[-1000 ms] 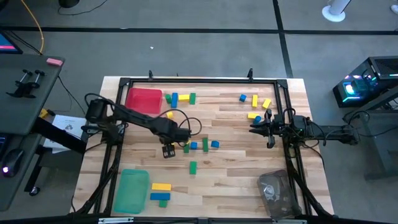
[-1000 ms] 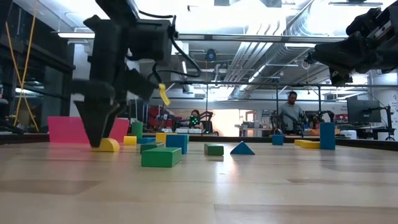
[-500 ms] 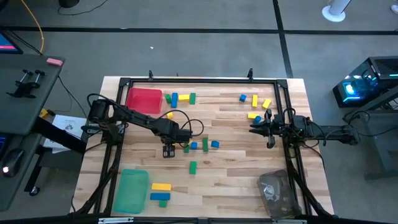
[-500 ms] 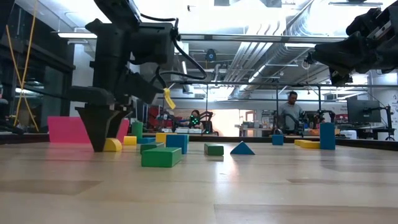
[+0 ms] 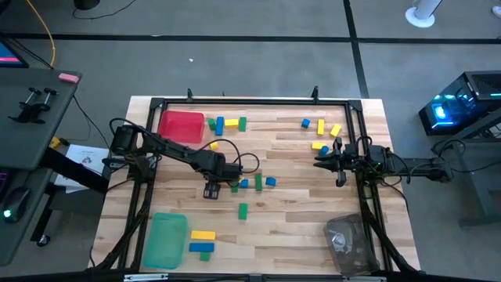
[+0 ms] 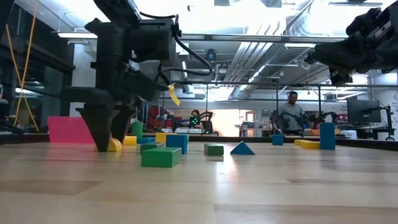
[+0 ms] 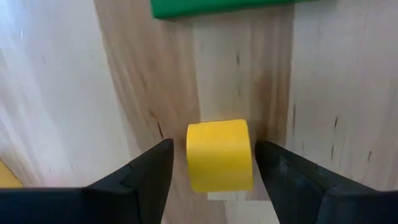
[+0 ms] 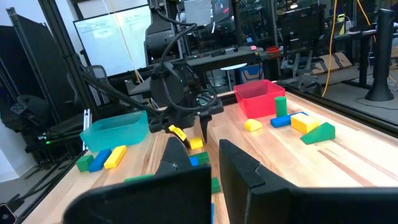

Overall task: Sort blocks
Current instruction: Put the yellow block into the red bin

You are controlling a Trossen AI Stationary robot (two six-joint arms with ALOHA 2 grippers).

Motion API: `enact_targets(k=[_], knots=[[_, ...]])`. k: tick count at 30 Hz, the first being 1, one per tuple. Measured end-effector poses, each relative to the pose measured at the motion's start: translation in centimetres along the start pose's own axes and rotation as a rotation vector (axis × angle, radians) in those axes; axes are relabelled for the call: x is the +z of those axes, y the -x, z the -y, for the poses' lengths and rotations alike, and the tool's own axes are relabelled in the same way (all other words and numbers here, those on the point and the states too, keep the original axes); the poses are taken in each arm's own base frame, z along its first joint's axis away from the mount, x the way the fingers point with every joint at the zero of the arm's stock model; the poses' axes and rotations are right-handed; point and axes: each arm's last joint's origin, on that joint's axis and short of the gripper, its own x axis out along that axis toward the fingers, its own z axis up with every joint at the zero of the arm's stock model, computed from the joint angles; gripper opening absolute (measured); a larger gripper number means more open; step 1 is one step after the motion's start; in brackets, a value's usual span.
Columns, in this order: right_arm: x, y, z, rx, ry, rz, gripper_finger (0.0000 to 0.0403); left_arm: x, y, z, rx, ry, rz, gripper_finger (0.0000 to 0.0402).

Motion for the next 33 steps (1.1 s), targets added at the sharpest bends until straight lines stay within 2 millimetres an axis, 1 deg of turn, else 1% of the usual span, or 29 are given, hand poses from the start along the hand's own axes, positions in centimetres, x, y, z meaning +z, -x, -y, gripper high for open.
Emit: enact_targets(k=[6,11,13,15,17,19,21,24,26,27,29,31,33], knots=[[0.0,0.0,0.0,0.000,0.000,0.000,0.0000,0.0,0.0,-0.2,-0.014,-0.020,0.001,0.0169],[0.0,0.0,0.0,0.000,0.000,0.000,0.0000,0.0,0.1,-0.2,-0.010,0.007,-0.001,0.0100],[0.0,0.0,0.0,0.000,0.000,0.000,0.0000,-0.1,0.4,-0.3,-0.010,0.047,-0.011,0.0094],[0.0,0.0,0.0,0.000,0.000,0.000,0.0000,-0.2,1.1,-0.5,0.011,0.069,-0.022,0.0094],[0.0,0.0,0.0,-0.001,0.000,0.000,0.0000,-0.6,2.9,-1.2,0.062,0.096,-0.009,0.0094],[0.0,0.0,0.0,0.000,0.000,0.000,0.0000,-1.2,5.1,-2.4,0.151,0.154,0.040,0.0094],[0.0,0.0,0.0,0.000,0.000,0.000,0.0000,-2.4,7.2,-4.0,0.251,0.247,0.089,0.0094],[0.0,0.0,0.0,0.000,0.000,0.000,0.0000,-5.1,10.7,-6.9,0.389,0.442,0.183,0.0094],[0.0,0.0,0.0,0.000,0.000,0.000,0.0000,-7.2,12.3,-9.1,0.457,0.569,0.215,0.0094],[0.0,0.0,0.0,0.000,0.000,0.000,0.0000,-8.1,12.7,-10.4,0.481,0.630,0.222,0.0094],[0.0,0.0,0.0,0.000,0.000,0.000,0.0000,-10.0,13.1,-13.0,0.506,0.737,0.208,0.0094],[0.0,0.0,0.0,0.000,0.000,0.000,0.0000,-11.7,12.7,-15.5,0.468,0.840,0.180,0.0094],[0.0,0.0,0.0,0.000,0.000,0.000,0.0000,-13.1,11.9,-17.3,0.403,0.934,0.141,0.0094]])
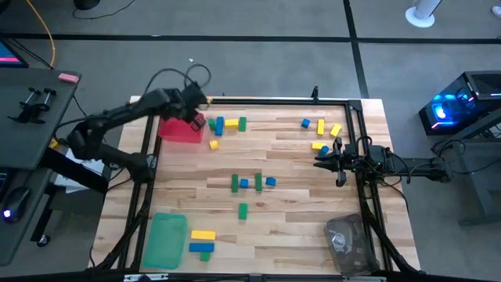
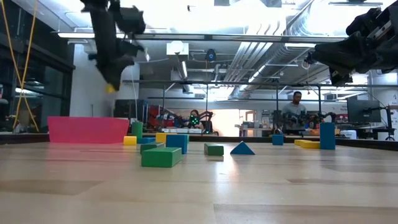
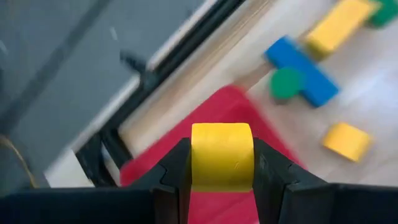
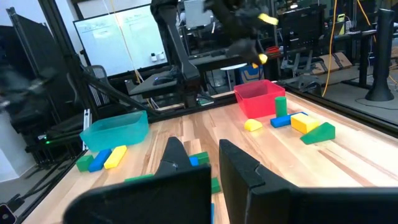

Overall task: Sort blocks
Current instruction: Put the yellow block into the red bin

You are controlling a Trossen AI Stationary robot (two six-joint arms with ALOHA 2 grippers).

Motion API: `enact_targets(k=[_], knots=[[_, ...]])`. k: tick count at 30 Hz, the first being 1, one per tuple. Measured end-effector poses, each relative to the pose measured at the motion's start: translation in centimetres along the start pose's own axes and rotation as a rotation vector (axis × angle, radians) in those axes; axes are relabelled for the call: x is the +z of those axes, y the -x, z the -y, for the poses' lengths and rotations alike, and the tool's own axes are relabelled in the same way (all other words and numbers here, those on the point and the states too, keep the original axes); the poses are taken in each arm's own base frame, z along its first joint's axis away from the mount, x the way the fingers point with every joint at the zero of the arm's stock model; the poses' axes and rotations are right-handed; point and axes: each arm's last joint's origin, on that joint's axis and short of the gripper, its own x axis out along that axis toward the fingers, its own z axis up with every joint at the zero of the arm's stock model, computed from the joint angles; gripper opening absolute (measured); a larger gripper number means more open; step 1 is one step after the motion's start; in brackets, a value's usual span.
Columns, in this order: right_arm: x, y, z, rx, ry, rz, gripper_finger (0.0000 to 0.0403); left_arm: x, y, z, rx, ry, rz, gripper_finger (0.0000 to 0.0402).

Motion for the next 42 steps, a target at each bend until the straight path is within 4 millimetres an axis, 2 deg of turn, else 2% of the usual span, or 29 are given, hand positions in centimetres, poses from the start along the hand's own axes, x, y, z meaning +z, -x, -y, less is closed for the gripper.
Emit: enact_targets(k=[4,8,12,15,17,19,21,26,30,32,35,42], knots=[[0.0,0.0,0.0,0.000,0.000,0.000,0.0000,-0.2,-2.2,-2.4,-0.003,0.108,-0.137,0.0100],[0.0,0.0,0.0,0.000,0.000,0.000,0.0000,-0.2,-3.0,-2.9,0.027,0.103,-0.177,0.0182],[0.0,0.0,0.0,0.000,0.000,0.000,0.0000,-0.3,-2.9,-2.9,-0.003,0.107,-0.183,0.0263],[0.0,0.0,0.0,0.000,0.000,0.000,0.0000,-0.4,-2.7,-2.6,-0.066,0.106,-0.198,0.0299],[0.0,0.0,0.0,0.000,0.000,0.000,0.0000,-0.4,-2.4,-2.1,-0.173,0.132,-0.210,0.0307],[0.0,0.0,0.0,0.000,0.000,0.000,0.0000,-0.2,-1.8,-0.5,-0.341,0.112,-0.199,0.0307],[0.0,0.0,0.0,0.000,0.000,0.000,0.0000,-0.2,-0.8,1.9,-0.408,0.049,-0.181,0.0303],[0.0,0.0,0.0,0.000,0.000,0.000,0.0000,-1.1,0.7,8.1,-0.333,0.013,-0.153,0.0290],[0.0,0.0,0.0,0.000,0.000,0.000,0.0000,-1.7,0.4,12.0,-0.183,0.189,-0.090,0.0284],[0.0,0.0,0.0,0.000,0.000,0.000,0.0000,-1.1,-0.5,13.1,-0.173,0.341,-0.048,0.0284],[0.0,0.0,0.0,0.000,0.000,0.000,0.0000,0.0,-2.0,14.4,-0.225,0.429,-0.012,0.0284],[0.0,0.0,0.0,0.000,0.000,0.000,0.0000,-0.5,-4.4,16.2,-0.125,0.613,-0.051,0.0284]])
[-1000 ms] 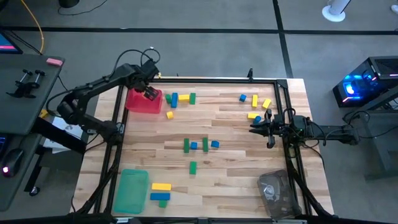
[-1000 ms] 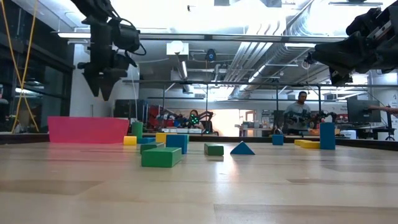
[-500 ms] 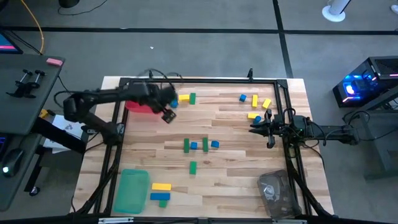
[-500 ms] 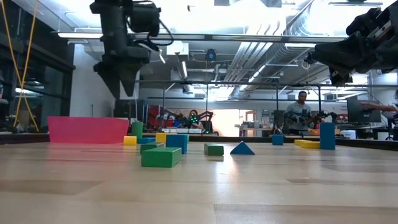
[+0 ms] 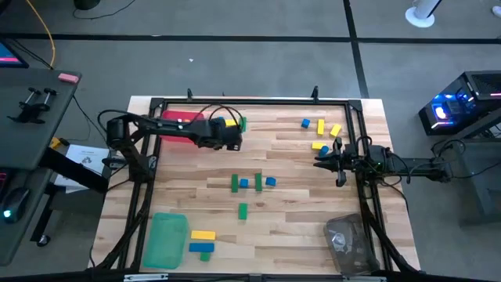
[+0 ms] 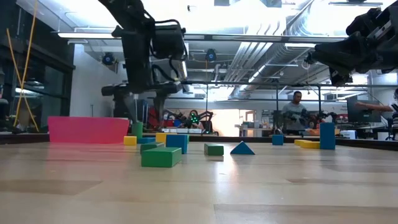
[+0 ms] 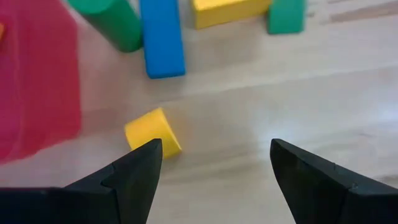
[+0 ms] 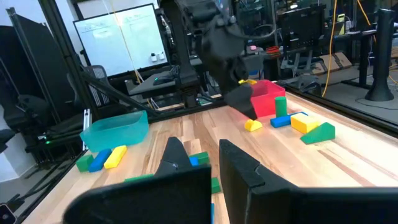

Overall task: Sort blocks
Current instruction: Put the yellow block into the red bin

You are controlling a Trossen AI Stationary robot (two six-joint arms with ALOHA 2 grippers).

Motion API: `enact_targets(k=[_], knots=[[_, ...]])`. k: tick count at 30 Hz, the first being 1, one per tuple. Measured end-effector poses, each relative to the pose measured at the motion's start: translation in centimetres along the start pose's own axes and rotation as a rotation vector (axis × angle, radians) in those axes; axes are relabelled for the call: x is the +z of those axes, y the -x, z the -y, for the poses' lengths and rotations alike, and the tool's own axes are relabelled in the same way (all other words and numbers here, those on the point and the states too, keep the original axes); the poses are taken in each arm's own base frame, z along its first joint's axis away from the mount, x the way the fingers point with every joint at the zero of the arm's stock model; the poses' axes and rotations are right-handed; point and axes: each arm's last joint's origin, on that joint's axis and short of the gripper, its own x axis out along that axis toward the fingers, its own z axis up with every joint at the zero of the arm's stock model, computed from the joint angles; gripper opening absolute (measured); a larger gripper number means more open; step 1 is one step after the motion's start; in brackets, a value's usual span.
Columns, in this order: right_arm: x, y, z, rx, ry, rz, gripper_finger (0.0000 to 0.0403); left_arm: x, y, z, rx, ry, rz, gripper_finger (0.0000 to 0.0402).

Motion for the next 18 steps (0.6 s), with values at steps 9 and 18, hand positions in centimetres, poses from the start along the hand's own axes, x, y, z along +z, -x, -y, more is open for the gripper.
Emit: enact_targets(k=[9,18], knots=[[0.0,0.0,0.0,0.000,0.000,0.000,0.0000,-1.7,-0.9,0.2,0.056,0.152,0.091,0.0284],[0.0,0.0,0.0,0.000,0.000,0.000,0.0000,-3.0,-2.7,-1.1,0.060,0.345,0.076,0.0284]])
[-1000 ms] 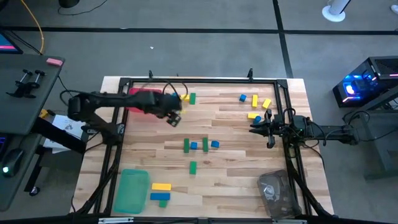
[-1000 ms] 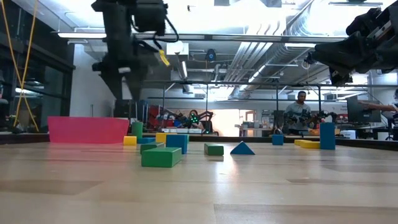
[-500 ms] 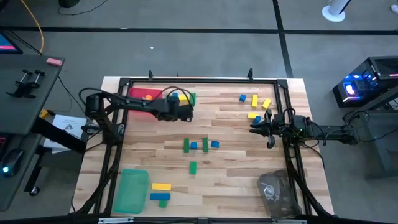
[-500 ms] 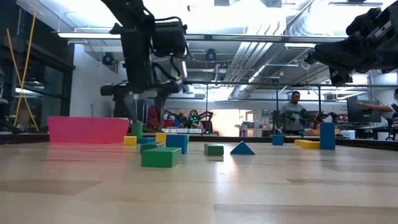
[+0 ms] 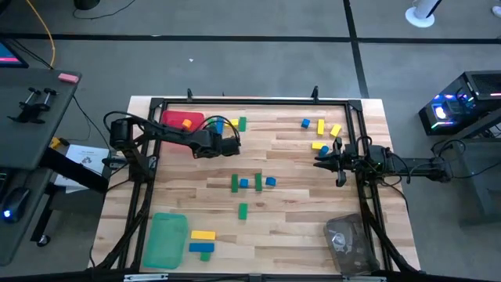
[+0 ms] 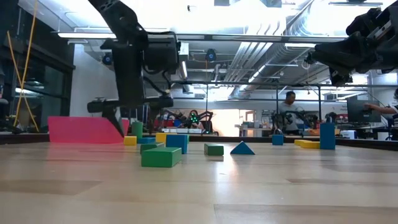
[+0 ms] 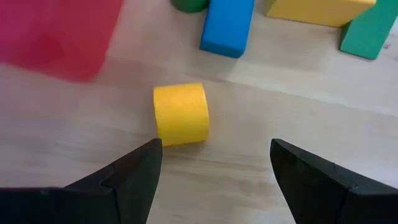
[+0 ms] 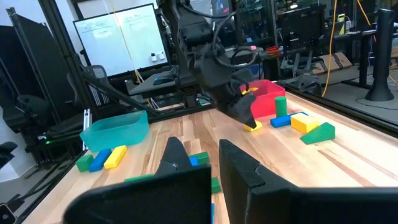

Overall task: Sort blocks
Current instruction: Put the yellow block into the red bin

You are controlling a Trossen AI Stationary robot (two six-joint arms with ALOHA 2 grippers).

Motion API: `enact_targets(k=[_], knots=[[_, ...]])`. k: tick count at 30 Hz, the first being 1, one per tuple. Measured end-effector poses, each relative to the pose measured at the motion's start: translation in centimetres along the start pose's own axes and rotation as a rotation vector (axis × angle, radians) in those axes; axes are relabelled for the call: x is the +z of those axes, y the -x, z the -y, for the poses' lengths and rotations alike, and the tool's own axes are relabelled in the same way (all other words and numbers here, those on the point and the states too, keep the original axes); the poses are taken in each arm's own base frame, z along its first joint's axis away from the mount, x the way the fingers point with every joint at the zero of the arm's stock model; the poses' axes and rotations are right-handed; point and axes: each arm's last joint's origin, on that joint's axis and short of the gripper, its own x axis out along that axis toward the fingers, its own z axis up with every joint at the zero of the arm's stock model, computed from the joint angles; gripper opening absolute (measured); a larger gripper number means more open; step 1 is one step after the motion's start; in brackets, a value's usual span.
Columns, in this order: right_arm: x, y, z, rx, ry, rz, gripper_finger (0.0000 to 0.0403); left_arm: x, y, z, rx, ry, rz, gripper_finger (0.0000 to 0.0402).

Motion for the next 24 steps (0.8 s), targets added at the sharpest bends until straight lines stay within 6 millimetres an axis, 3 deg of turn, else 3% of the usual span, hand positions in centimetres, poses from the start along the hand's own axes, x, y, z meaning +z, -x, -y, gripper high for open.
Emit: enact_targets(k=[11,24], knots=[[0.0,0.0,0.0,0.000,0.000,0.001,0.0000,1.2,-1.1,-0.4,0.034,0.043,0.051,0.0284],[0.0,0.0,0.0,0.000,0.000,0.000,0.0000,0.0,-3.0,-0.2,0.077,0.012,0.032,0.0275]])
